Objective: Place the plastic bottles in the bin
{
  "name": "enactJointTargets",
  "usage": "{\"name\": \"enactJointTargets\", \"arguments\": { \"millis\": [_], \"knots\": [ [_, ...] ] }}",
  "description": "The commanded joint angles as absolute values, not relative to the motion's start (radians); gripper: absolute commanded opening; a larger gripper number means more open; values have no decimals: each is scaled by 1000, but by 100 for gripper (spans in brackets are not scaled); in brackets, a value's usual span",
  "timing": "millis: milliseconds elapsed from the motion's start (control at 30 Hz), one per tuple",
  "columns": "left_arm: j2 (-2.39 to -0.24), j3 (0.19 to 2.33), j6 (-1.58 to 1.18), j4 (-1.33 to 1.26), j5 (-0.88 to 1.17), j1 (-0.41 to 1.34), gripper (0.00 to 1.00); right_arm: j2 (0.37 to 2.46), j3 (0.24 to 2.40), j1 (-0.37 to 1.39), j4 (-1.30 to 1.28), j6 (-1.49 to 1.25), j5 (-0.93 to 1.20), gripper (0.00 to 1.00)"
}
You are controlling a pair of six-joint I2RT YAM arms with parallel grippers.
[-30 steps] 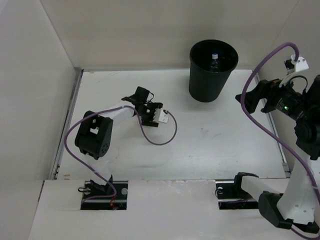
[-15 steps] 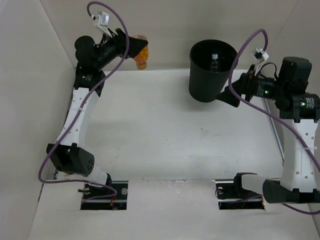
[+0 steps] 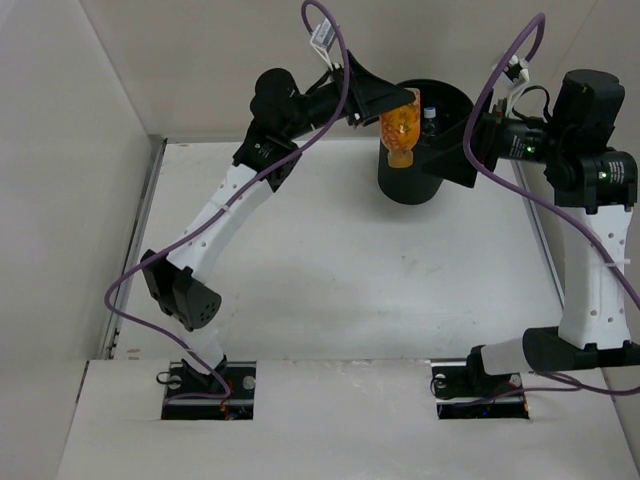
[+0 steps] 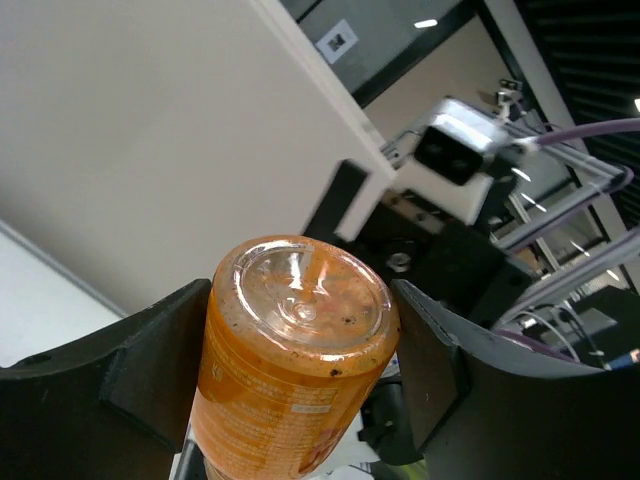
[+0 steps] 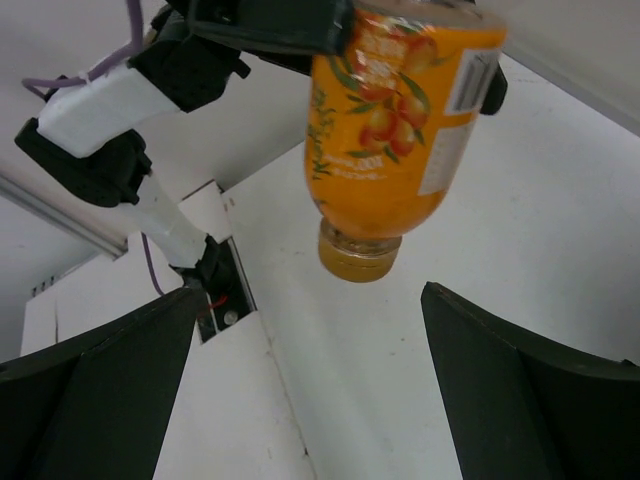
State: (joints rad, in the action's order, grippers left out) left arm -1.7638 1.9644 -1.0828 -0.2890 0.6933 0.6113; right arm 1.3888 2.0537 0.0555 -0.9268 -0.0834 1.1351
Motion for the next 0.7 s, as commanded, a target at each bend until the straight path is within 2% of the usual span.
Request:
{"name": "enactJointTargets", "arguments": {
  "millis": [0, 633, 667],
  "knots": [
    [-1727, 2075, -1129, -383, 692, 631, 14, 1390, 2094, 80, -876, -83, 1172, 100],
    [-1830, 2149, -1123, -428, 650, 794, 13, 1459, 2221, 136, -824, -124, 1187, 100],
    [-1836, 2155, -1121, -431, 650, 795, 13, 1460, 2221, 140, -824, -124, 1196, 94]
  ]
}}
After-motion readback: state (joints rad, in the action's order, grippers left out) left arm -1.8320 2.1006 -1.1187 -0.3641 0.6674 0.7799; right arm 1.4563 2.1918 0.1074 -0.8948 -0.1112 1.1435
